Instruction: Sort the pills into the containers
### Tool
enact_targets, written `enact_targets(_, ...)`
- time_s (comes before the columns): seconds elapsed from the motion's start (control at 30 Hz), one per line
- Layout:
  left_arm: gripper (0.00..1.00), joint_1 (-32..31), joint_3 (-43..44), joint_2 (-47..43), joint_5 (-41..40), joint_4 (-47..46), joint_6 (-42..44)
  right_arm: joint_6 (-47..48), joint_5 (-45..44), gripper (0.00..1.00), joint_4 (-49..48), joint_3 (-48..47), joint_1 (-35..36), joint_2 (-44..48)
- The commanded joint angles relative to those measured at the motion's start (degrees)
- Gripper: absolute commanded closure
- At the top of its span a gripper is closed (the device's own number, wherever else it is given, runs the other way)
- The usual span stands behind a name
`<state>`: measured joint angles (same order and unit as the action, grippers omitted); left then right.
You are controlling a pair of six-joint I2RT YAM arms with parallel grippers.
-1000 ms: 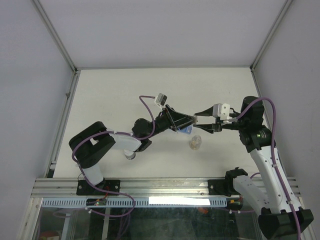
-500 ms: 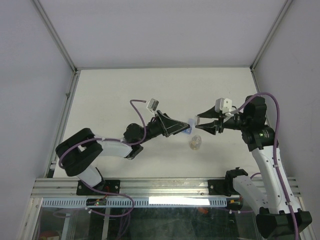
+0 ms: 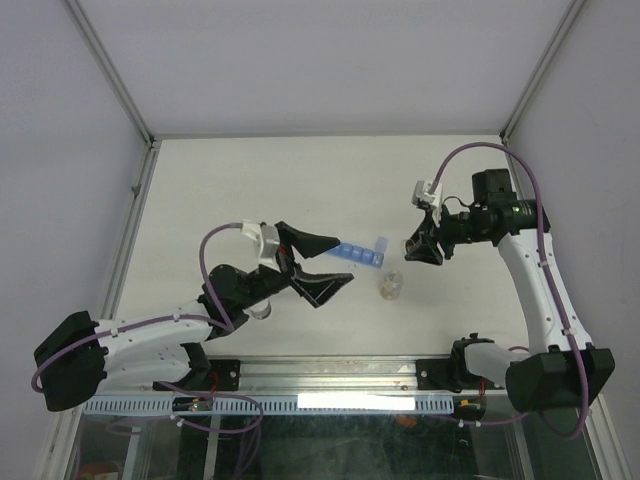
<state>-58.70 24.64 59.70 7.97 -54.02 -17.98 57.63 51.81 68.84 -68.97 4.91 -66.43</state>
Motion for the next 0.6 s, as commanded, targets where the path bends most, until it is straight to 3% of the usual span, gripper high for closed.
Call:
enact_targets(0.0,0.01,-5.37,-1.36,4.45,0.05,-1.65,24.8,6.49,-7.09,0.75,6.03,-0.15,0.84,-0.66)
enact_targets(0.13,0.01,-5.8,-3.19,12.72,1.18,-10.61,30.48,5.85,-10.77,0.74,2.02,3.01,3.66,-1.89)
enact_targets(0.33,0.01,-6.68,-1.78,26.09,-0.42,-17.05,35.46,1.85,-13.24,0.74,-5.56,7.05,8.62,-3.83)
enact_targets(0.57,0.01,-6.58,0.45,42.11,-3.05,-32.17,37.01,-3.12,-17.14,0.74,-10.39,7.6,12.58,-7.11)
